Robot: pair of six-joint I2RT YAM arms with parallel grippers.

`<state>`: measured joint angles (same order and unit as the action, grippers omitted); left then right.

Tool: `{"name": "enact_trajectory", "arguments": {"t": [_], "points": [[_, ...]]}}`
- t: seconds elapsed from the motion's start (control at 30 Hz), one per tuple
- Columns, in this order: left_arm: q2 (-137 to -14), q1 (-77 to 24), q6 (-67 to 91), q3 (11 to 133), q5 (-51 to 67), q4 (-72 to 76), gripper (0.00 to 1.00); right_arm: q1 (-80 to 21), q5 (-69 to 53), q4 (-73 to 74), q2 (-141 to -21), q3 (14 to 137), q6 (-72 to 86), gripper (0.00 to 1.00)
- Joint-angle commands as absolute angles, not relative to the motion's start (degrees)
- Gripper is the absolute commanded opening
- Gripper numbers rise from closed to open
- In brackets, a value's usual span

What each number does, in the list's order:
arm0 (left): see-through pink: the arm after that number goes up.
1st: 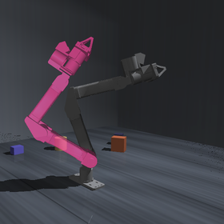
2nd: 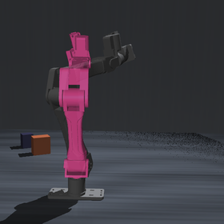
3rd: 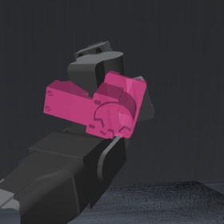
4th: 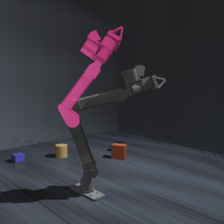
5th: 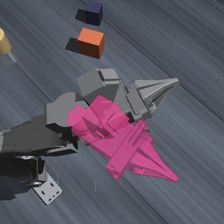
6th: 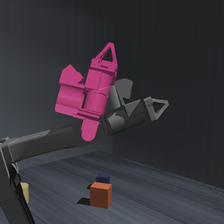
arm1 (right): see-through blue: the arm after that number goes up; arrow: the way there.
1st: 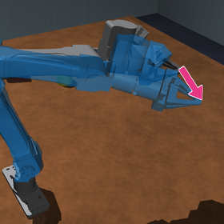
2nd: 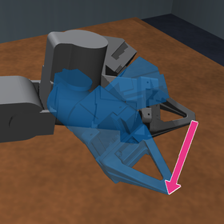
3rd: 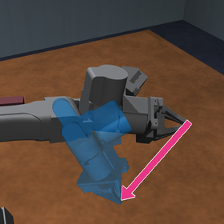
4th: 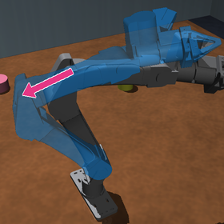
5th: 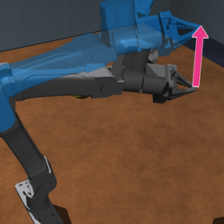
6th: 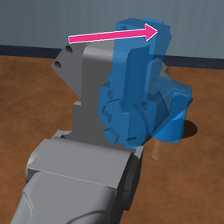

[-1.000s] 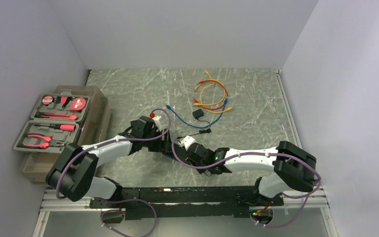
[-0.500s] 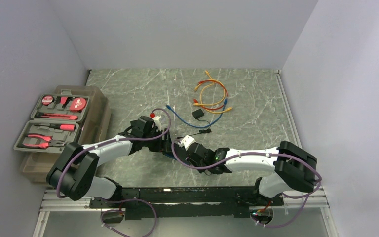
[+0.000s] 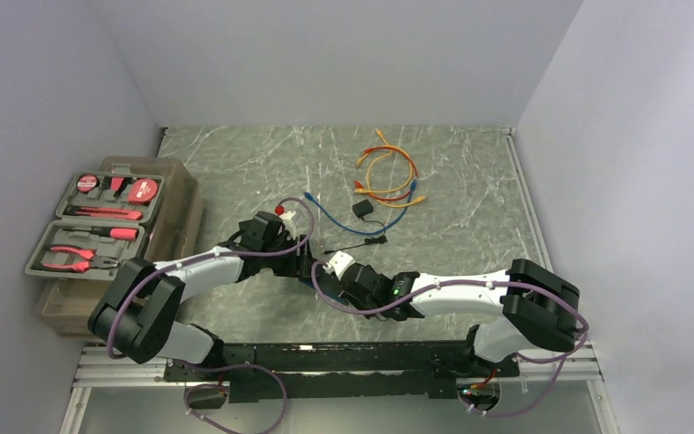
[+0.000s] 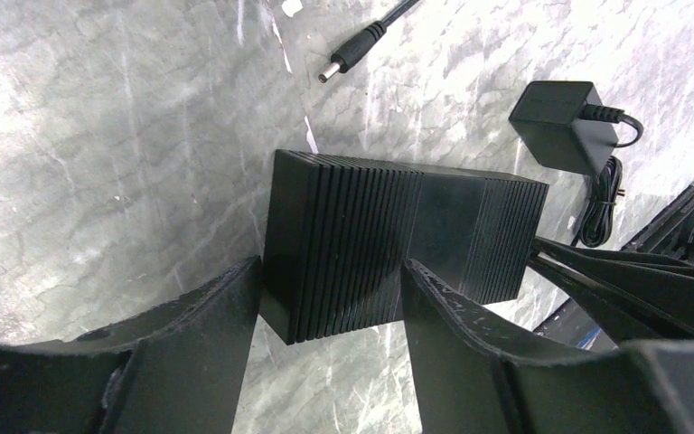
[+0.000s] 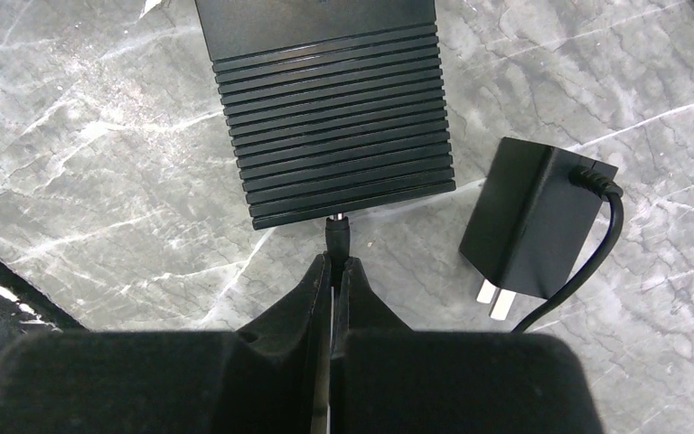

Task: Insert the plug into the switch port
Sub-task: Insert the connector into the switch port.

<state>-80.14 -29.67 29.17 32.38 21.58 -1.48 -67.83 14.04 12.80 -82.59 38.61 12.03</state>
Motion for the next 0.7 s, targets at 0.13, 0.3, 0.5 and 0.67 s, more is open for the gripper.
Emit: {"name": "enact_trajectory", "arguments": {"t": [0.13,0.3,0.5,0.67], "points": [[-82.2,-29.8,27.9,32.9,25.1,-0.5,0.58,-68.1,15.7,6.2,-83.7,41.6,9.3,0.00],[-82.7,-29.8,27.7,32.6,26.0,1.3,0.55,-68.2,16.1,5.4,-83.8,42.3,8.7,0.00],[-83.9,-29.8,27.5,32.4,27.8,2.3,0.45,-68.0,16.5,4.7,-83.6,42.7,7.5,0.00],[-84.8,-29.9,27.3,32.4,28.9,2.7,0.40,-67.7,16.8,3.5,-84.0,43.5,6.5,0.00]]}}
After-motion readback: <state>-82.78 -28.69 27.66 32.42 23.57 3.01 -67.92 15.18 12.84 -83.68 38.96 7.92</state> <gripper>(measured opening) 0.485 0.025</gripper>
